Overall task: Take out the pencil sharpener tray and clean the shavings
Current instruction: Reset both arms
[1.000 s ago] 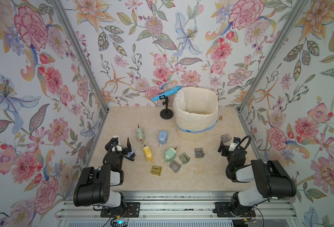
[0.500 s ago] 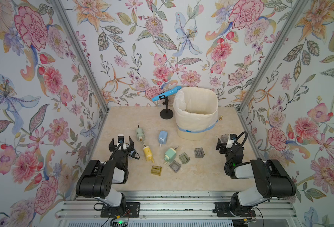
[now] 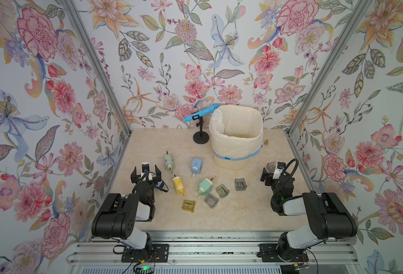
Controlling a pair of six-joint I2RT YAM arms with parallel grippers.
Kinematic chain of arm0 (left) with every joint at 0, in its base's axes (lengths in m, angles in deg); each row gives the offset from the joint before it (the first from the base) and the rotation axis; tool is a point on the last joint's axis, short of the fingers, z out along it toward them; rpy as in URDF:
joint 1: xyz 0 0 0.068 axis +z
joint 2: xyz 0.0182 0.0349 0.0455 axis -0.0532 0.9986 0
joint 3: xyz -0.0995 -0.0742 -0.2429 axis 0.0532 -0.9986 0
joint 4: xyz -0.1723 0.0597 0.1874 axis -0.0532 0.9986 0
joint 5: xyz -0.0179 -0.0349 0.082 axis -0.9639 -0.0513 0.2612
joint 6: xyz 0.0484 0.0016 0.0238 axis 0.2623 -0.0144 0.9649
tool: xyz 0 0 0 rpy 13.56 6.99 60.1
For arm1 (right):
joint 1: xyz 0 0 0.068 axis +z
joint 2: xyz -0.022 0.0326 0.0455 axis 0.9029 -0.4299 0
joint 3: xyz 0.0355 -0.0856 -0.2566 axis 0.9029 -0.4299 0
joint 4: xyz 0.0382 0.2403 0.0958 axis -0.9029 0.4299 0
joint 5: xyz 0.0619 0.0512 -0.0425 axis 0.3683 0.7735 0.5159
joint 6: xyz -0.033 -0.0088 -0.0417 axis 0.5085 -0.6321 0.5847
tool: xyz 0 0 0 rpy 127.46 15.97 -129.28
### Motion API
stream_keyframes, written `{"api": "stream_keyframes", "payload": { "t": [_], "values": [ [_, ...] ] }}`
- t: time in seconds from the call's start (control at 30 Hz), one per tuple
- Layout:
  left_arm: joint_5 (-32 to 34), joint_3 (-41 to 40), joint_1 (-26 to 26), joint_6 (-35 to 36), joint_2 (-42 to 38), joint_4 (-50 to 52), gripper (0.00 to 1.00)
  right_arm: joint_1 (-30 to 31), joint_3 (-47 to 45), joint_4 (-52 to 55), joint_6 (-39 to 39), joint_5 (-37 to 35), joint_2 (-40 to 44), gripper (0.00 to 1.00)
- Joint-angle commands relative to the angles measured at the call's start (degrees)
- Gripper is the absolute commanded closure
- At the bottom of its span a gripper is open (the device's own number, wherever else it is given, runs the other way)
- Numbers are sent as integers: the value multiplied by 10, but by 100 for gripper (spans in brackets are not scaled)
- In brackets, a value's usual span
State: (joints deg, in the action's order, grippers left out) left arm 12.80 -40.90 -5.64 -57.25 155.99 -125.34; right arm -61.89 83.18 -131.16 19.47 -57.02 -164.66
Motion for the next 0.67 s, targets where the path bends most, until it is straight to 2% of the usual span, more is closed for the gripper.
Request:
{"api": "stream_keyframes", "payload": {
  "t": [0.0, 0.37, 0.63],
  "values": [
    [-1, 9, 3, 8, 1, 5, 0, 2, 9, -7, 10, -8, -3, 0],
    [-31, 14, 6, 13, 1, 15, 0, 2, 10, -5, 10, -8, -3, 0],
    [-30, 10, 6, 14, 1, 8, 0, 2, 10, -7, 11, -8, -2, 0]
  ]
}}
